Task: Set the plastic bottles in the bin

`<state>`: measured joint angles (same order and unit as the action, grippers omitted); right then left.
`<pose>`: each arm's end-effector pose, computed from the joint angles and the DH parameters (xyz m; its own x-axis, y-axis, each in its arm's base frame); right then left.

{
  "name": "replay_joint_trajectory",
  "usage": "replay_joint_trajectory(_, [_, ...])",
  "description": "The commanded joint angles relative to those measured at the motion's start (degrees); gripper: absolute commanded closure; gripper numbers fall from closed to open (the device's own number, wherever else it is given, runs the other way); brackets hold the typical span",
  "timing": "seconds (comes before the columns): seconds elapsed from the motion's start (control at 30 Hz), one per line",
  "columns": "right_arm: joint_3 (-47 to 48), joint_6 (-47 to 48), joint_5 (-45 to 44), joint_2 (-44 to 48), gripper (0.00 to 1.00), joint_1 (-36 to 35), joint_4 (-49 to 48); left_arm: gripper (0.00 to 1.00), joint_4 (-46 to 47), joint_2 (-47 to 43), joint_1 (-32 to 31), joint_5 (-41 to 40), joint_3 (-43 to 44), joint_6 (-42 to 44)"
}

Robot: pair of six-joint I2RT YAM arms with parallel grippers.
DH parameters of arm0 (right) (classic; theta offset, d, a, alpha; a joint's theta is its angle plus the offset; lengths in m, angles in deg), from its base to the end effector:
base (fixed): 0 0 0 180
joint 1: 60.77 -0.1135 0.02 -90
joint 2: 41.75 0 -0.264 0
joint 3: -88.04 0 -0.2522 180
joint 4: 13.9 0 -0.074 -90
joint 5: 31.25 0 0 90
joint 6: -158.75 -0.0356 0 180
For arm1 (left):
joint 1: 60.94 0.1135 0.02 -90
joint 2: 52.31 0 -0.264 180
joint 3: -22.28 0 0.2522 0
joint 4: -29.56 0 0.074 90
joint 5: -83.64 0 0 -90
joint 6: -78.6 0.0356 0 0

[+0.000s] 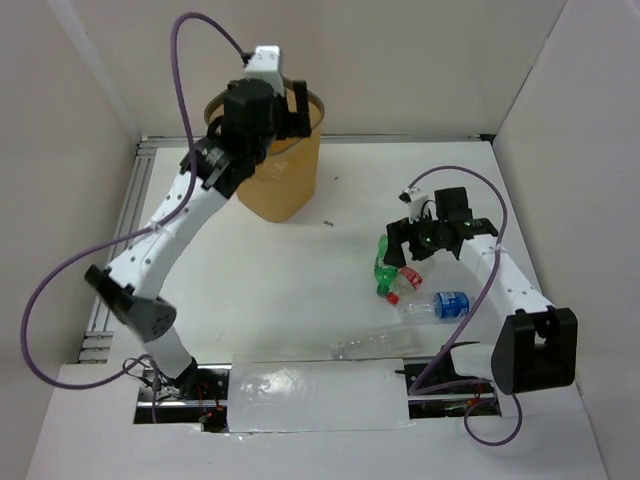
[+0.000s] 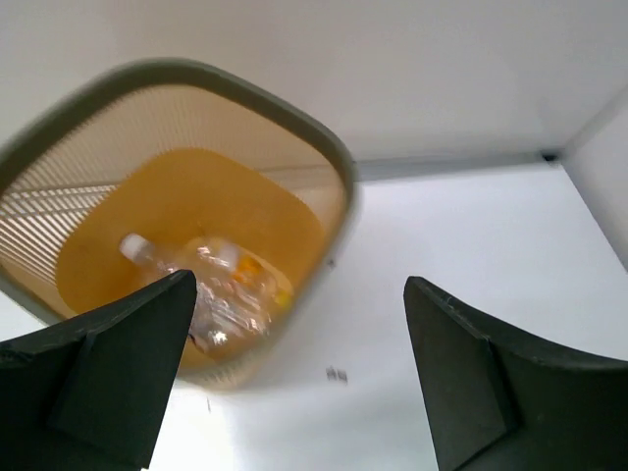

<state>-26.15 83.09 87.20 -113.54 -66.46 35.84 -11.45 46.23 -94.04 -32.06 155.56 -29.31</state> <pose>0.2447 0.0414 0.2510 -0.7089 -0.2895 -0.6432 -0.5468 0.8016 0.2419 0.3200 -0.1902 0.5067 -0.1273 -0.2478 -0.9604 0.0965 0.9606 -0.2606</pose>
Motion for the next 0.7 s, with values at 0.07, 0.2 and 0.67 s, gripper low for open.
replay_joint_trajectory(0.07, [-0.11, -4.41, -7.51, -4.48, 0.03, -2.65, -6.45, 0.00, 6.59, -17.66, -19.66, -6.81, -21.14, 6.40])
replay_joint_trajectory(0.2, [2.26, -6.35, -10.87, -10.38, 0.05, -3.27, -7.86, 0.00, 5.37, -26.54, -31.22, -10.96, -37.84, -1.76])
replay_joint_trajectory(0.67, [9.99, -9.35, -10.35, -24.28, 0.43, -5.56, -9.63, 0.00, 1.58, -31.58, -49.95, -7.97, -68.02, -31.04])
